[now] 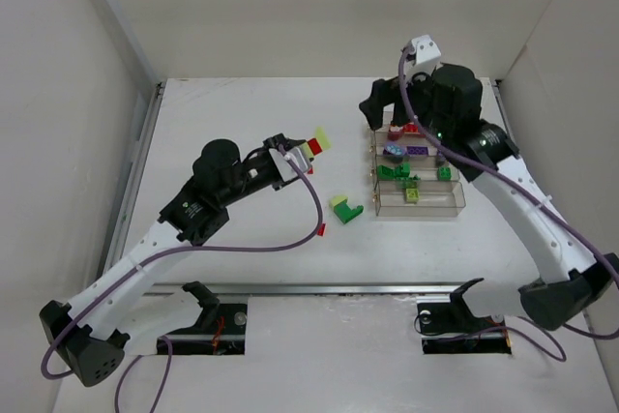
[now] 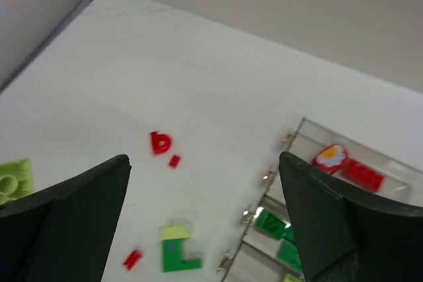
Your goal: Sort the legos into containers by color
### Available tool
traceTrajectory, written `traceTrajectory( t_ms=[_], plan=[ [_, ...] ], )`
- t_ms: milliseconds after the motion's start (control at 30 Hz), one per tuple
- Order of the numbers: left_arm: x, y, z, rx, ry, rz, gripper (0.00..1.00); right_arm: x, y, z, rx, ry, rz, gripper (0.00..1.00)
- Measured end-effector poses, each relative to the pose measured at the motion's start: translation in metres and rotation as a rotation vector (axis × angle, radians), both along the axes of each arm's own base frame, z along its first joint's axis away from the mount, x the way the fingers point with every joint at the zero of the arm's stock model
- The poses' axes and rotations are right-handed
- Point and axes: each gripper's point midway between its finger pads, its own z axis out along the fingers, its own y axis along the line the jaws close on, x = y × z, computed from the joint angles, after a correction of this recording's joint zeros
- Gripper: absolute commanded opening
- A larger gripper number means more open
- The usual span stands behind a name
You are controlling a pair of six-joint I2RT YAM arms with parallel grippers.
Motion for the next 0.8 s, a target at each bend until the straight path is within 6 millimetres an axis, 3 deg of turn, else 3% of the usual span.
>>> traceTrajectory(
  t_ms=[167,267,333,400,500,567,700,800],
  plan=[
    [0.002,0.000,0.000,0.016,-0.019,-0.001,0.00,-0.020,-0.030,0.021,-0.089,-0.203,-0.101,0.99],
    [0.005,-0.003,-0.001,0.025,-0.018,-0.001,0.00,-0.021,-0.038,0.038,-0.059,-0.247,-0.012,0.99],
    [0.009,-0.005,-0.001,0.032,-0.015,-0.001,0.00,-0.023,-0.022,0.043,-0.041,-0.242,0.128,0.98],
    [0.012,-0.008,0.001,0.041,-0.015,-0.002,0.00,-0.025,0.007,0.039,-0.008,-0.202,0.309,0.96],
    [0.019,-0.013,0.008,0.050,-0.024,-0.005,0.00,-0.035,0.049,0.007,0.109,-0.028,0.588,0.96],
    [0.024,-0.017,0.011,0.055,-0.026,-0.006,0.00,-0.040,0.064,-0.014,0.182,0.105,0.690,0.96],
    [0.031,-0.024,0.007,0.067,-0.016,-0.014,0.00,-0.057,0.074,-0.045,0.276,0.310,0.790,0.97],
    [0.033,-0.030,0.000,0.079,0.000,-0.022,0.00,-0.069,0.076,-0.039,0.316,0.344,0.853,0.97]
  ],
)
